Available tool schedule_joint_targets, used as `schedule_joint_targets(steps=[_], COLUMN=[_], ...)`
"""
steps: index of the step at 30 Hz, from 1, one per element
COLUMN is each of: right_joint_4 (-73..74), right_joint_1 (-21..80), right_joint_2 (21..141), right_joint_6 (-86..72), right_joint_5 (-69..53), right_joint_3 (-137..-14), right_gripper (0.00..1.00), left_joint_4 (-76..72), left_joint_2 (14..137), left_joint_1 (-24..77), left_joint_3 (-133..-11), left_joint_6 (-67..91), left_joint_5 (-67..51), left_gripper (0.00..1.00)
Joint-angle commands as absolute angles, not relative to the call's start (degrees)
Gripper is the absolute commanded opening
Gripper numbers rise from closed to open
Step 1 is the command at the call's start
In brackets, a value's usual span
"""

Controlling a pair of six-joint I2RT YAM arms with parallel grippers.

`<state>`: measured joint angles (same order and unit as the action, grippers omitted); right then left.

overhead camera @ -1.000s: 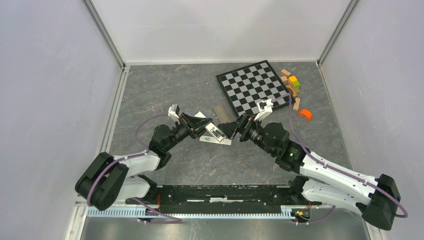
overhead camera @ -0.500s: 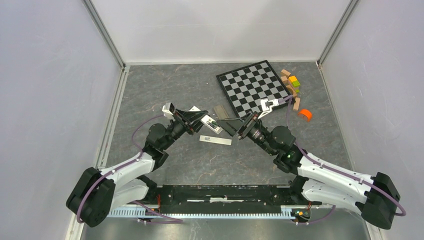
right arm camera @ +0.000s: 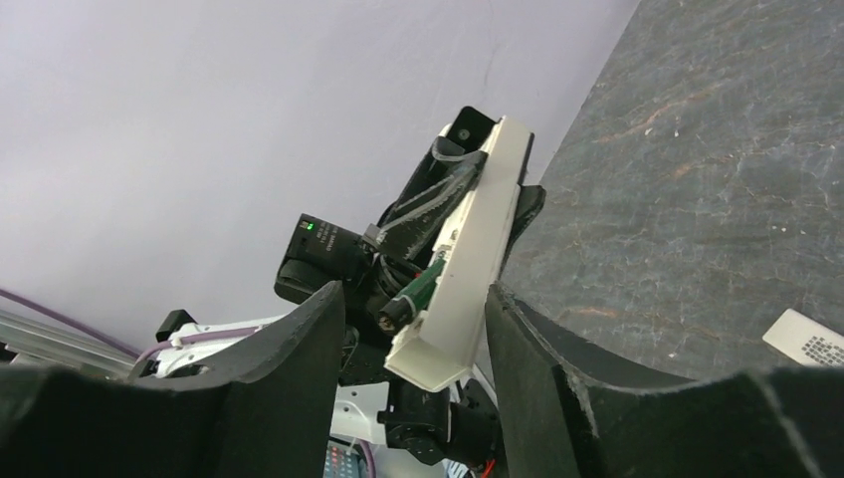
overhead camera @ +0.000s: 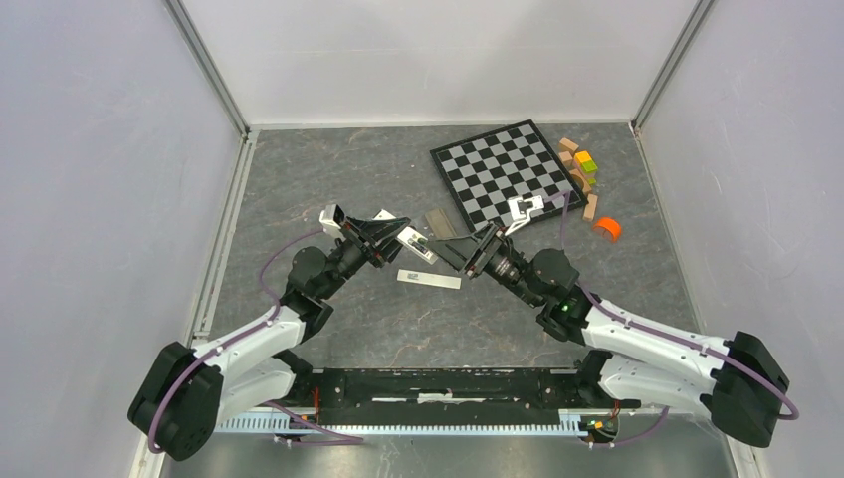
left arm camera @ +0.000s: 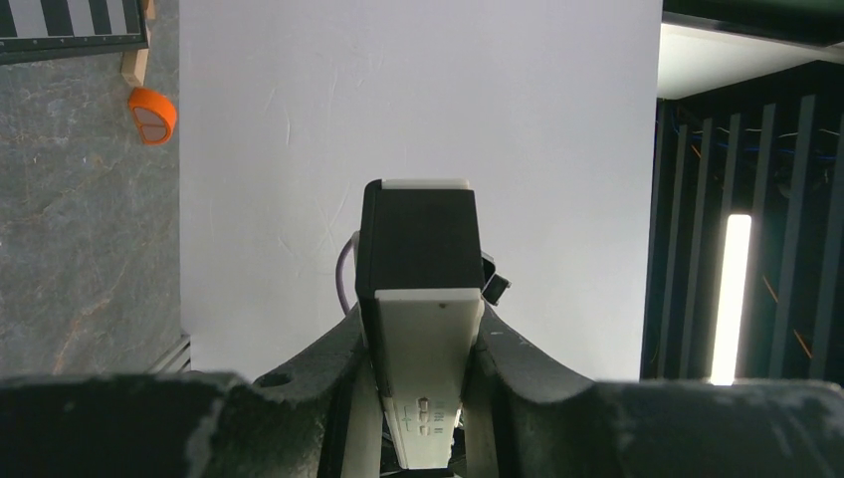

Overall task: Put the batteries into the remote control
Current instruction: Load the battery into the remote control.

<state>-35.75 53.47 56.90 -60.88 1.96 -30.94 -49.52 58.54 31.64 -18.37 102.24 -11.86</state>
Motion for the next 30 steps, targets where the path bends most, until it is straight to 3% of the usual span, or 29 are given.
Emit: schedule_joint_targets(steps=[1, 10, 12, 18, 30], right_joint_4=[-36.2, -36.2, -36.3, -38.1, -40.8], right_joint_1=[53.3, 53.2, 53.3, 53.3, 53.3], right_joint_2=[58.5, 60.7, 60.7, 58.3, 58.1], right_joint_6=[-61.6, -61.8, -61.7, -61.1, -62.4], right_joint_5=[0.8, -1.4, -1.4, -0.4, -0.4], right_joint_3=[-32.8, -34.0, -34.0, -31.9, -30.3], right_gripper=[0.56, 0.47, 0.50, 0.78, 0.78], left_joint_4=[-51.6, -51.6, -51.0, -48.7, -48.1], left_joint_2=[57.2, 56.8, 56.3, 54.6, 54.4], left_joint_1=[31.9, 32.0, 32.0, 32.0, 32.0], left_joint_3=[-20.5, -20.6, -20.6, -20.6, -20.6], left_joint_6=[104.6, 103.7, 103.3, 101.8, 100.9], left_joint_5=[-10.8, -11.3, -11.2, -10.5, -10.8], left_gripper=[0.02, 0.02, 0.02, 0.02, 0.02])
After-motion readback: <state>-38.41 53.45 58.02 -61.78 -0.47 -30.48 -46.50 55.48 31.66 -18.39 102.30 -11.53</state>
